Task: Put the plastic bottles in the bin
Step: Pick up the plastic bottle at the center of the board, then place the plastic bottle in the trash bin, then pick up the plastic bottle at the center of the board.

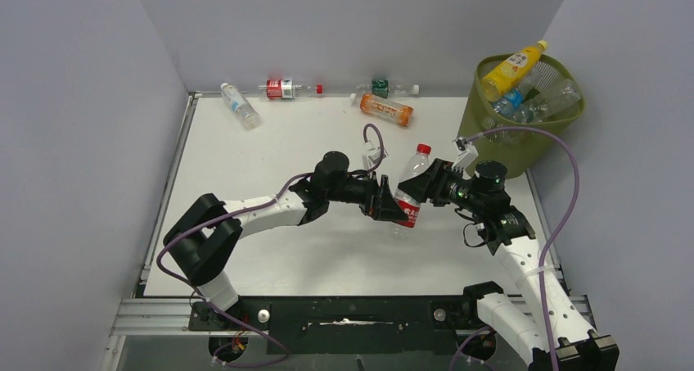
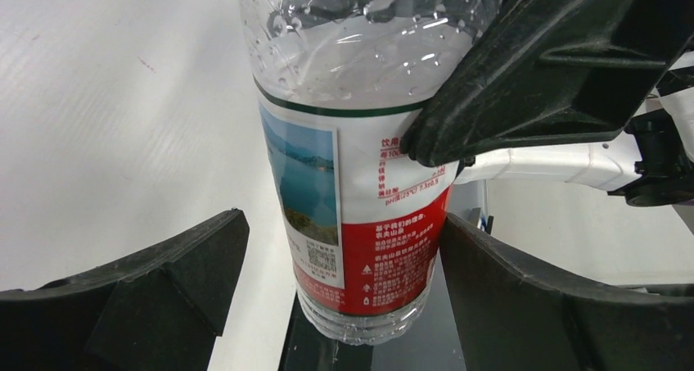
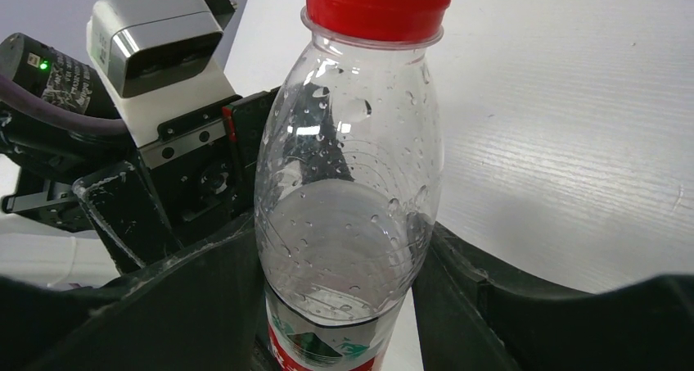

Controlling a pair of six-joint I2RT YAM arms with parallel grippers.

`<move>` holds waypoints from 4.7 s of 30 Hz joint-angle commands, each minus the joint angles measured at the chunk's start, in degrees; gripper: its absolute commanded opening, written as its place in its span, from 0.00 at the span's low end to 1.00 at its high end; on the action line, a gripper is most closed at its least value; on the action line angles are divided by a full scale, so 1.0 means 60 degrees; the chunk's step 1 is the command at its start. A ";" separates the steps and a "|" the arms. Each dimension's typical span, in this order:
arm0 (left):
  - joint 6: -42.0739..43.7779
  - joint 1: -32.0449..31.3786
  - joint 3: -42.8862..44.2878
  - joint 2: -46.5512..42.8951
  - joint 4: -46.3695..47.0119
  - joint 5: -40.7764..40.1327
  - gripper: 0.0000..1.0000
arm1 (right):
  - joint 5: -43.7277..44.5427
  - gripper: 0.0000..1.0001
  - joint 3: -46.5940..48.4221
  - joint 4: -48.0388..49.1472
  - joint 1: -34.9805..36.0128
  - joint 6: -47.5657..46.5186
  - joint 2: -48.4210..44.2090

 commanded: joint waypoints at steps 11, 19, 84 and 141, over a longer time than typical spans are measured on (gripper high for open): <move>0.0645 0.0564 -0.0662 -0.1510 -0.0280 -0.0767 0.87 | 0.0317 0.47 0.0115 0.0224 0.0080 -0.0020 0.0062; 0.0602 0.0810 -0.1082 -0.1938 -0.0042 -0.0683 0.87 | 0.0405 0.47 0.0061 0.0561 0.0076 0.0190 0.0335; 0.0470 0.1616 -0.2214 -0.3441 0.0756 -0.0247 0.87 | 0.3839 0.54 0.8042 -0.1455 -0.5447 -0.2878 0.6349; 0.0588 0.2198 0.0612 -0.1902 -0.4086 -0.5128 0.92 | 0.2718 0.98 -0.1691 -0.0272 0.3296 -0.0070 -0.1959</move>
